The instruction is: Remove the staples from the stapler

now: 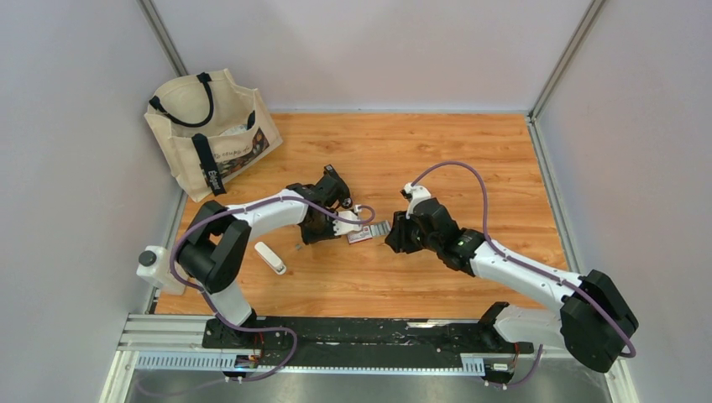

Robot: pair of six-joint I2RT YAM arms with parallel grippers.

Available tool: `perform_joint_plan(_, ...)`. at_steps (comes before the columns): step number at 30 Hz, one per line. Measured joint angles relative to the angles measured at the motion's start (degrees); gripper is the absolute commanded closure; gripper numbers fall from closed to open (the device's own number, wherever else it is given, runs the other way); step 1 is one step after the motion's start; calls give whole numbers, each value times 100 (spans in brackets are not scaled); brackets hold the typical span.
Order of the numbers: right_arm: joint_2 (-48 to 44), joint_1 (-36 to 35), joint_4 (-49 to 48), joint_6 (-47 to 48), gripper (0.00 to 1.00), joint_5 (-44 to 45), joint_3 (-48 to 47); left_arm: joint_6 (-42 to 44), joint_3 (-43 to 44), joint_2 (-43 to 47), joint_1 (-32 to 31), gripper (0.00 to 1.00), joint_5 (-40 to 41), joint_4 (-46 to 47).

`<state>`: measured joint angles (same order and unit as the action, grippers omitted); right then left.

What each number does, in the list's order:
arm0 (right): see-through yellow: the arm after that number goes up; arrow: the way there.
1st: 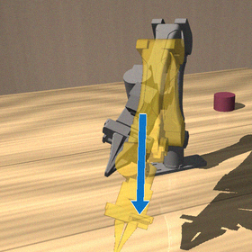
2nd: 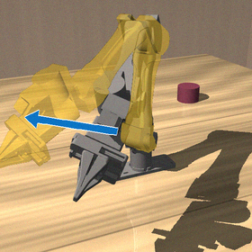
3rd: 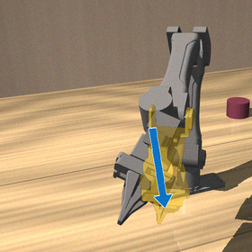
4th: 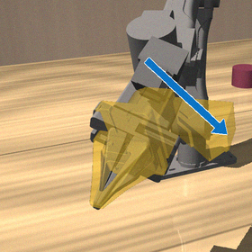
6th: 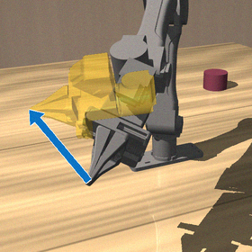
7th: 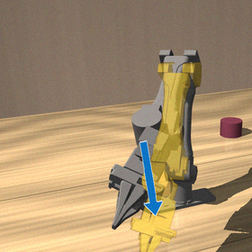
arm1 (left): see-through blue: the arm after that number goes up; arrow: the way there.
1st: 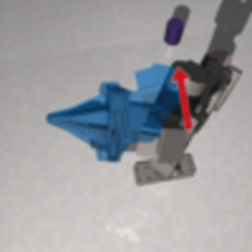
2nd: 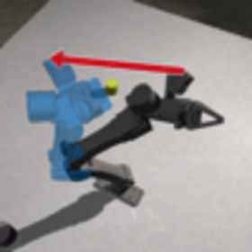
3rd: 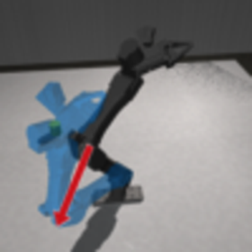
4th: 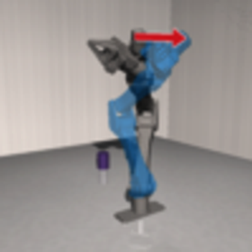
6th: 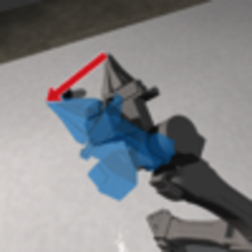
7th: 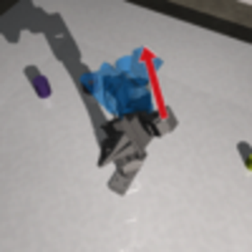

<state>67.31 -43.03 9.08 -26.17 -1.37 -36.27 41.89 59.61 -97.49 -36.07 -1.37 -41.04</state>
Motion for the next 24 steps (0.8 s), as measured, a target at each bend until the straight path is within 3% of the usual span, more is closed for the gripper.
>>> perform_joint_plan(7,-52,7,-2,-13,64,4,103,-125,-4,0,-125,86,76,24)
perform_joint_plan(13,-111,11,-9,-20,64,26,127,-214,90,0,-157,92,85,-17)
perform_joint_plan(24,-229,24,-20,-57,65,39,177,-485,356,52,-254,89,-90,-247)
